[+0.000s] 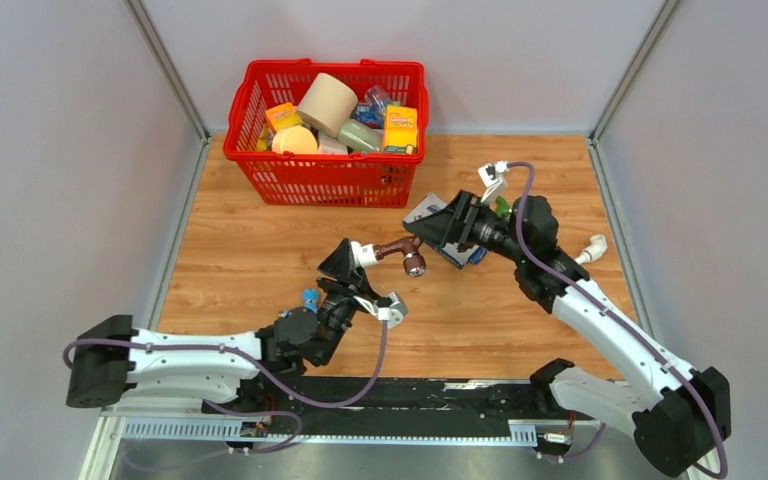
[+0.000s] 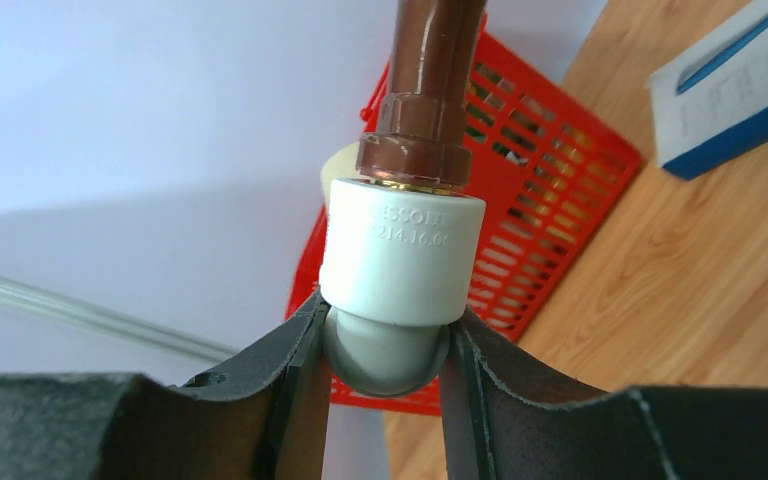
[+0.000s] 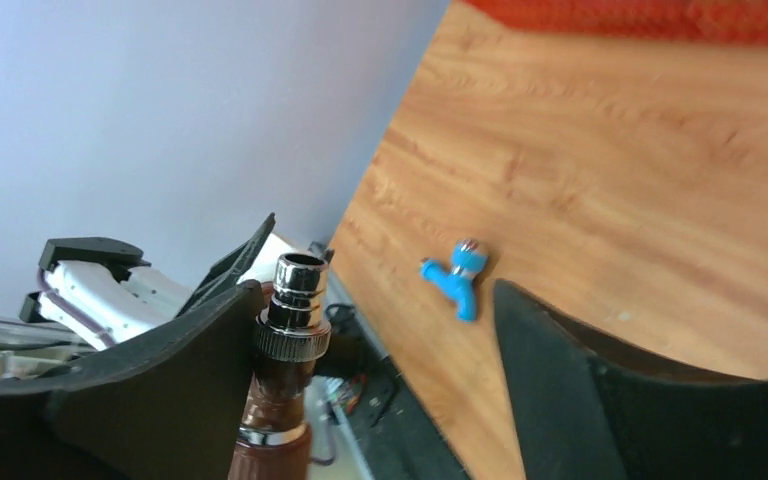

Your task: Install the water faucets

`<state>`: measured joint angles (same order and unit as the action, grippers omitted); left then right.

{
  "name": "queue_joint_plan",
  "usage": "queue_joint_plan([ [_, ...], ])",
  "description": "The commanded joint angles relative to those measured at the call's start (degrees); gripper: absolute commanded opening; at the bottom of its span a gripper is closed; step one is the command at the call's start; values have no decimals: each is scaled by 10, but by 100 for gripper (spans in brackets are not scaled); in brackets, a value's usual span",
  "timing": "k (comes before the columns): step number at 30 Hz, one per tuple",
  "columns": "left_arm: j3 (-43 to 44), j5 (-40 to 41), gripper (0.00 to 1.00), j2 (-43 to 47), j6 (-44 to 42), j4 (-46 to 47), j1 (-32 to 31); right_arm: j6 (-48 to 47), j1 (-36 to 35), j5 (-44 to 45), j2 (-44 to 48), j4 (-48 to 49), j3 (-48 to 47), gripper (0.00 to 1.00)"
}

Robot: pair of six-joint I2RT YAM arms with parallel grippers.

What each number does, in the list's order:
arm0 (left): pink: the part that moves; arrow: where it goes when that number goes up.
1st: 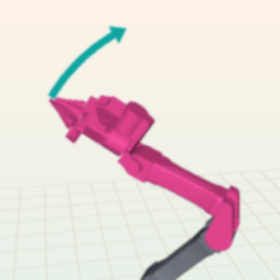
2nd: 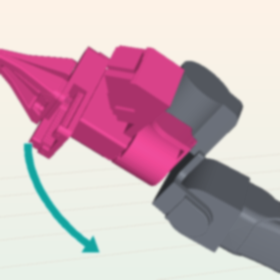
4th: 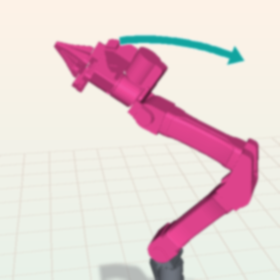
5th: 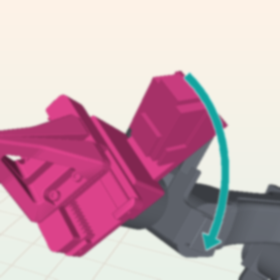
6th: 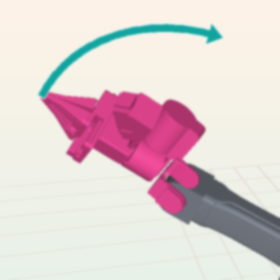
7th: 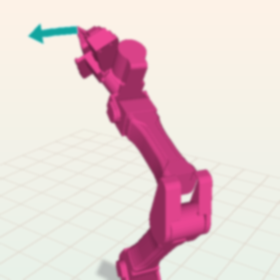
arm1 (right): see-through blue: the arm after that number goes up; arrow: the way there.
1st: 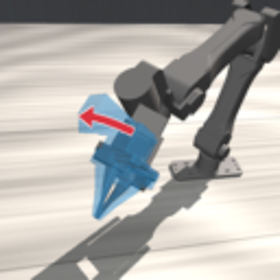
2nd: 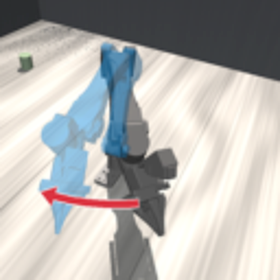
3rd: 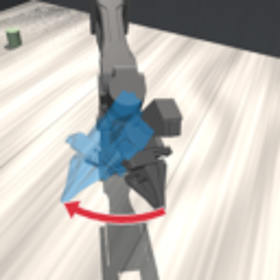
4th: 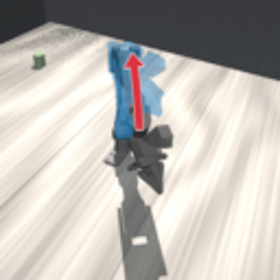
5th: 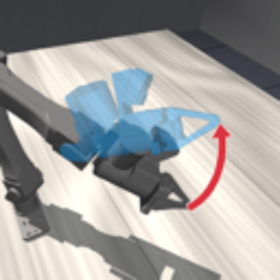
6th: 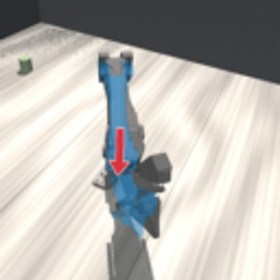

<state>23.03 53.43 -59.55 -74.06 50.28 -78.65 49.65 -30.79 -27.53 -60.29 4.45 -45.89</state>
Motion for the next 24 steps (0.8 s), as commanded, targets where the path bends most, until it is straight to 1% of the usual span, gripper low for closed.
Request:
queue_joint_plan([
  [1,55,-82,0,99,212,-249,12,-135,30,26,51,7,-43,90],
  [2,61,-106,0,108,257,-309,24,-169,30,23,61,6,-50,92],
  [3,81,-125,0,127,279,-354,31,-214,31,19,71,2,-60,97],
  [4,89,-171,0,134,326,-417,52,-261,31,12,81,-3,-66,98],
  [5,107,-199,0,153,347,-469,63,-302,31,0,92,-5,-69,98],
  [6,119,-273,0,172,392,-497,93,-344,31,-29,105,-5,-70,98],
  [7,135,-310,0,179,416,-546,110,-375,30,-56,118,-2,-68,97],
  [8,146,-388,0,189,449,-561,148,-410,30,-80,132,1,-64,97],
  [9,159,-424,0,194,466,-588,169,-443,30,-101,143,0,-61,97],
  [10,169,-503,0,197,490,-599,202,-473,31,-121,159,0,-54,97],
  [11,186,-546,0,197,499,-623,220,-521,31,-132,173,-5,-48,97],
  [12,195,-609,0,191,514,-634,245,-538,31,-140,184,-11,-41,97],
  [13,215,-647,0,187,518,-658,258,-579,30,-152,194,-20,-37,97],
  [14,225,-707,0,172,529,-672,280,-604,30,-167,204,-27,-32,98],
  [15,247,-732,0,164,531,-694,288,-623,29,-177,213,-33,-27,97],
  [17,278,-820,0,135,535,-734,316,-662,24,-190,221,-60,-25,98],
  [19,308,-873,0,106,531,-767,331,-696,10,-192,222,-90,-31,97],
  [21,335,-915,0,78,530,-791,345,-719,-4,-175,222,-115,-38,97],
  [24,362,-943,0,45,524,-815,356,-743,-18,-148,228,-139,-43,97],
])
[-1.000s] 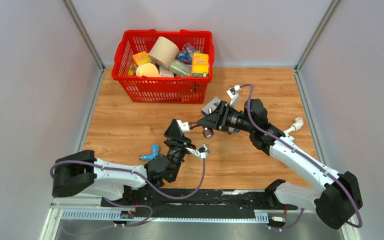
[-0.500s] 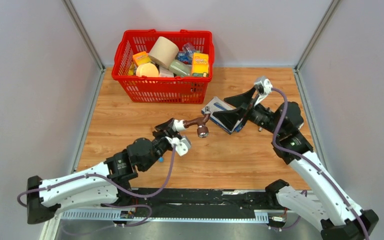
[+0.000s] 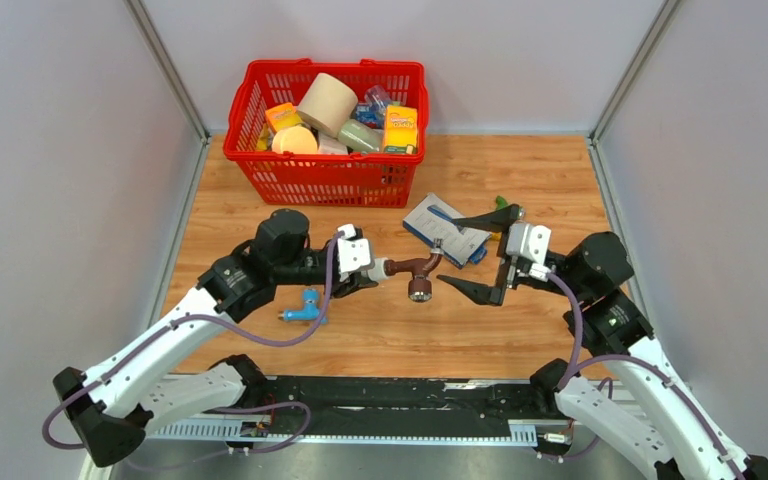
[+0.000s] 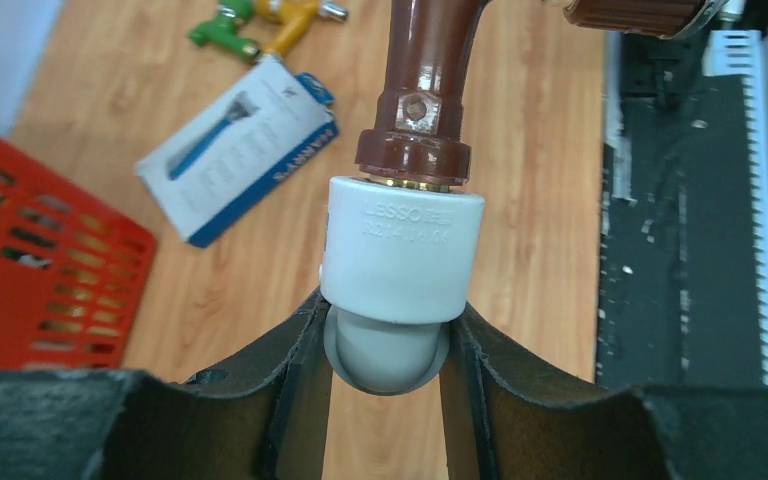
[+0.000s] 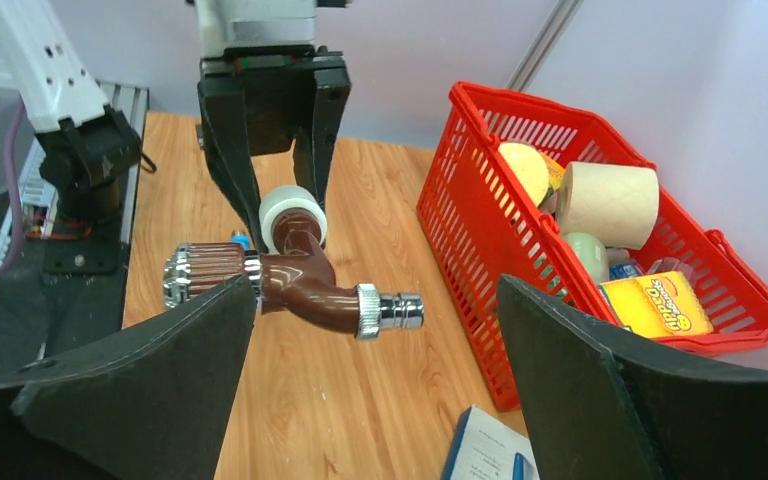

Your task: Install the water faucets

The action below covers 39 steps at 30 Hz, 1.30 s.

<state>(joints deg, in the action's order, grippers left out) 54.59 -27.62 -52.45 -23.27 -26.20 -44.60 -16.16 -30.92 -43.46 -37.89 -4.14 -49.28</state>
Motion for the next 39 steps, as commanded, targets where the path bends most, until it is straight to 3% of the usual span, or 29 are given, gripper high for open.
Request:
queue_joint_plan([
  [1,50,-142,0,-32,11,-52,18,-88,-18,18,9,-57,-11,97],
  [6,82,-178,0,-63,-8,-82,26,-123,-40,51,12,-101,-26,97],
  [15,104,-172,0,-90,-53,-126,32,-159,-93,157,-34,-193,-81,96],
  [24,49,-122,0,-80,-57,-76,38,-158,-131,220,-117,-280,-165,93],
  [28,6,-81,0,-52,-40,-22,43,-108,-130,245,-133,-279,-160,93],
  [35,-53,-1,0,3,-32,68,43,143,-131,256,-190,-235,-158,90],
  [39,-71,21,0,17,-28,99,43,275,-124,307,-213,-190,-137,84],
])
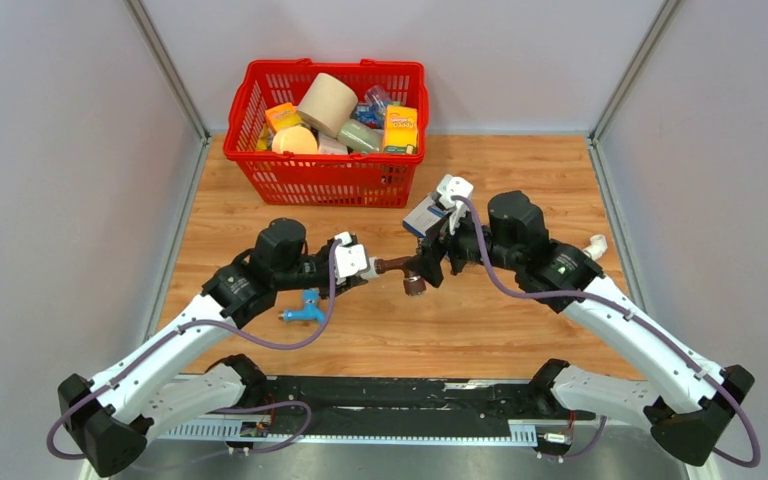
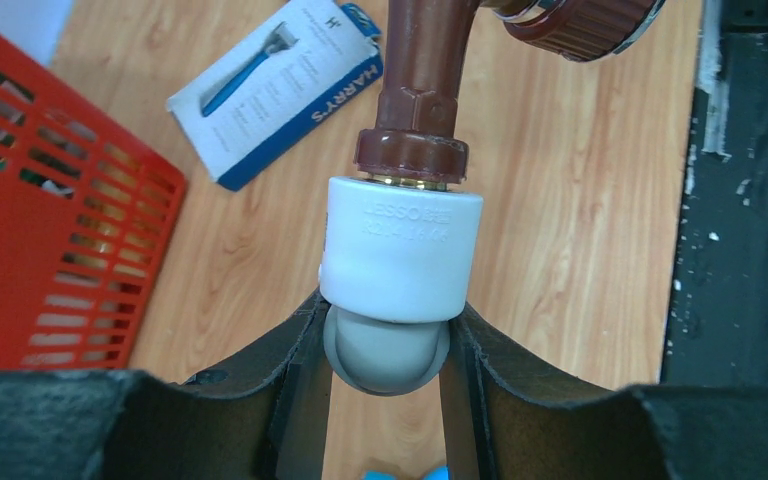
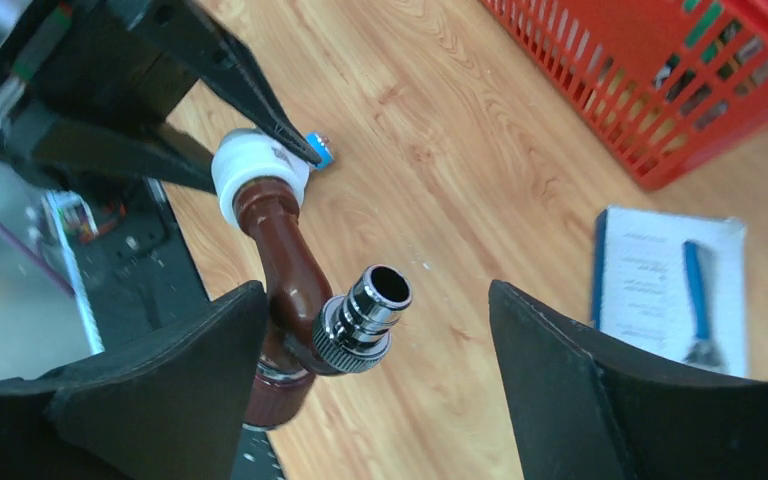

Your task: Install the water faucets

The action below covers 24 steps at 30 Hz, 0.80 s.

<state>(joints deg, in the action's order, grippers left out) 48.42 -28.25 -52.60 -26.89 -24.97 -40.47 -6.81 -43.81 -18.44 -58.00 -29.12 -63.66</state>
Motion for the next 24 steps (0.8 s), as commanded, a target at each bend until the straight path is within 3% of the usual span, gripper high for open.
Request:
queue_joint_plan([
  [1,-13,36,0,22,10,93,2,207,8,69,-15,71,9,81],
  [4,-37,77,0,40,11,133,2,317,30,66,-21,109,18,61],
  [7,-67,120,0,58,13,184,2,424,36,79,-35,121,20,21],
  [11,-97,170,0,84,4,234,2,579,48,89,-63,122,33,0],
  [17,-135,232,0,116,-16,294,2,827,49,62,-91,132,71,3],
  [21,-145,250,0,131,-32,302,2,871,49,49,-108,137,50,7],
  [24,-141,239,0,128,-34,288,2,826,51,62,-113,138,25,34],
])
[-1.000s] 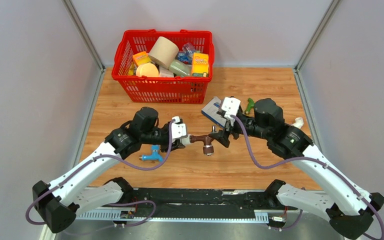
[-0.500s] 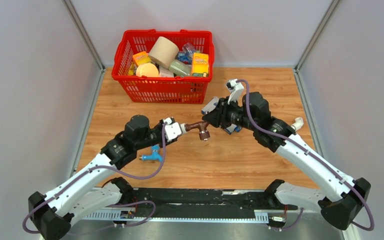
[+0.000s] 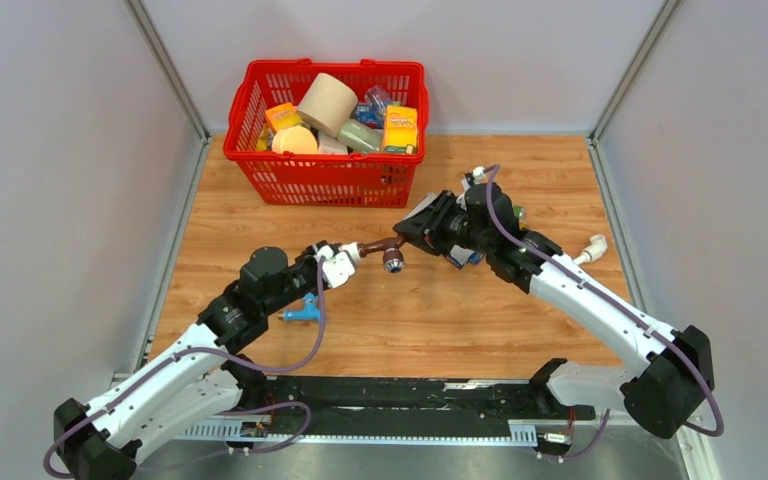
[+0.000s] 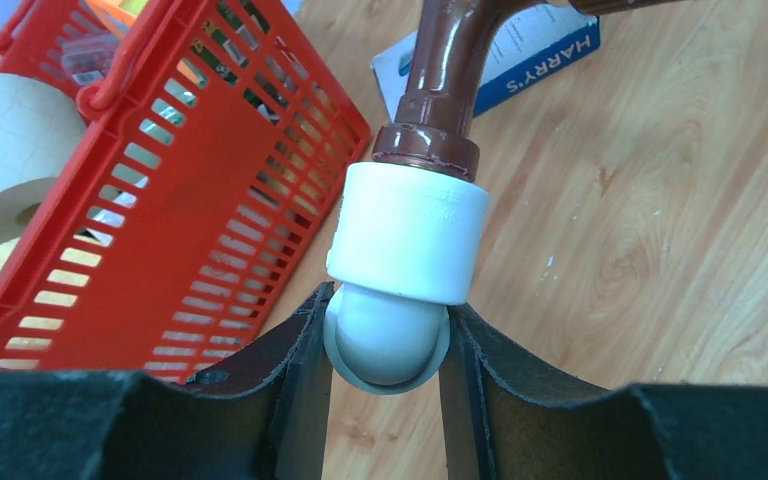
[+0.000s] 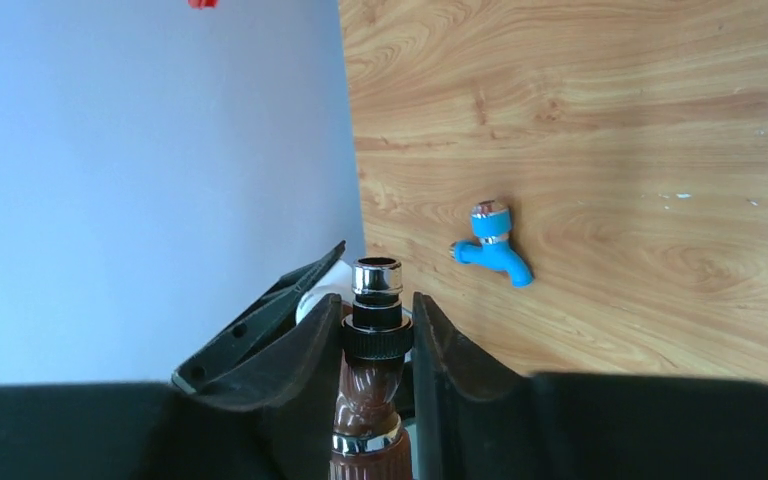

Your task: Install the water faucets

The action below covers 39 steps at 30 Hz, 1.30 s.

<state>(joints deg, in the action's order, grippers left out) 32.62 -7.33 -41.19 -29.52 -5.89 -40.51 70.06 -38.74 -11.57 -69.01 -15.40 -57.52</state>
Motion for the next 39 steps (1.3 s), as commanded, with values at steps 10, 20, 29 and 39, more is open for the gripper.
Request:
queue_joint_plan([
  [10,48,-62,0,-27,30,62,36,-436,63,-71,53,91,-51,100],
  [20,78,-188,0,-65,54,11,66,-967,57,-104,177,20,6,100],
  [29,101,-261,0,-88,62,-18,72,-1215,28,-107,237,10,65,100],
  [39,113,-325,0,-99,76,-27,74,-1304,-36,-109,245,16,105,100],
])
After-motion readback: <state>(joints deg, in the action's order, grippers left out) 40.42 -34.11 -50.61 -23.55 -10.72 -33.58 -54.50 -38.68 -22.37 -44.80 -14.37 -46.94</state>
